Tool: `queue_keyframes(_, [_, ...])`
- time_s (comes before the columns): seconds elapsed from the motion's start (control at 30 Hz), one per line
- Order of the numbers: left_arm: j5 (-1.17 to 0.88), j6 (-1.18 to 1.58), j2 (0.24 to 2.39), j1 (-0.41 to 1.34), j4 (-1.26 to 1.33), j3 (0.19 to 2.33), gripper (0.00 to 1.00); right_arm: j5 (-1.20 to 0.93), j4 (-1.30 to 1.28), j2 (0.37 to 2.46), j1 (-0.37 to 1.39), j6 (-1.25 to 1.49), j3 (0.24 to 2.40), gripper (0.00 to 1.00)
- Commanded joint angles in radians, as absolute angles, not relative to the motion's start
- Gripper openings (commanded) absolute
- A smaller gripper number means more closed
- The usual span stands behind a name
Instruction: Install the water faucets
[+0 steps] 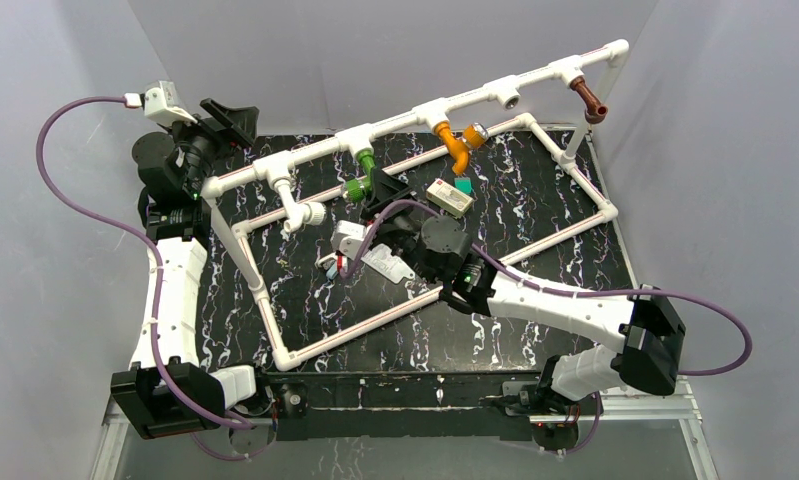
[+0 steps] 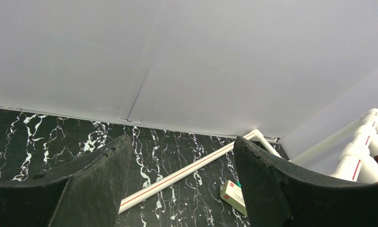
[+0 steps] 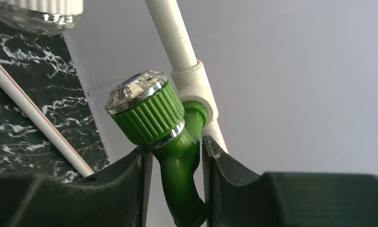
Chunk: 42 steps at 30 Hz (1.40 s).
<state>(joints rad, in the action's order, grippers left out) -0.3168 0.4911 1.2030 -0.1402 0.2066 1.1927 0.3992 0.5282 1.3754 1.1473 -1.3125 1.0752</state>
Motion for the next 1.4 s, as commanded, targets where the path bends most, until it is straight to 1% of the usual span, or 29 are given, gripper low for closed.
queue_keyframes(0.0, [-0.323,0.486,1.351,-0.153,-0.142,1.038,0.76,0.431,0.857,1.388,1.143,-0.764,1.048,0.01])
queue_keyframes(0.2, [-0.324,0.486,1.349,-0.156,-0.142,1.038,0.76,0.431,0.936,1.385,1.143,-0.514,1.061,0.01])
queue_keyframes(0.33, [-0.326,0.486,1.347,-0.156,-0.142,1.037,0.76,0.451,0.990,1.387,1.142,-0.401,1.067,0.01])
queue_keyframes(0.73, [-0.332,0.489,1.348,-0.156,-0.140,1.038,0.76,0.472,0.912,1.347,1.143,-0.442,1.073,0.01])
queue_keyframes(0.77, [-0.333,0.490,1.348,-0.156,-0.139,1.037,0.76,0.476,0.897,1.338,1.143,-0.450,1.071,0.05])
queue_keyframes(0.8, [-0.333,0.489,1.349,-0.156,-0.138,1.038,0.76,0.480,0.881,1.328,1.143,-0.457,1.069,0.13])
queue_keyframes(0.9, [-0.333,0.489,1.351,-0.156,-0.139,1.036,0.76,0.482,0.827,1.293,1.143,-0.472,1.058,0.28])
queue_keyframes(1.0, [-0.331,0.489,1.353,-0.156,-0.138,1.036,0.76,0.481,0.752,1.252,1.143,-0.472,1.054,0.50])
queue_keyframes(1.07, [-0.328,0.489,1.352,-0.156,-0.138,1.037,0.76,0.483,0.695,1.223,1.142,-0.470,1.052,0.61])
queue_keyframes(1.2, [-0.327,0.490,1.349,-0.156,-0.138,1.036,0.76,0.478,0.552,1.171,1.143,-0.445,1.060,0.76])
queue_keyframes(1.37, [-0.324,0.489,1.348,-0.157,-0.138,1.036,0.76,0.504,0.419,1.103,1.143,-0.420,1.030,0.88])
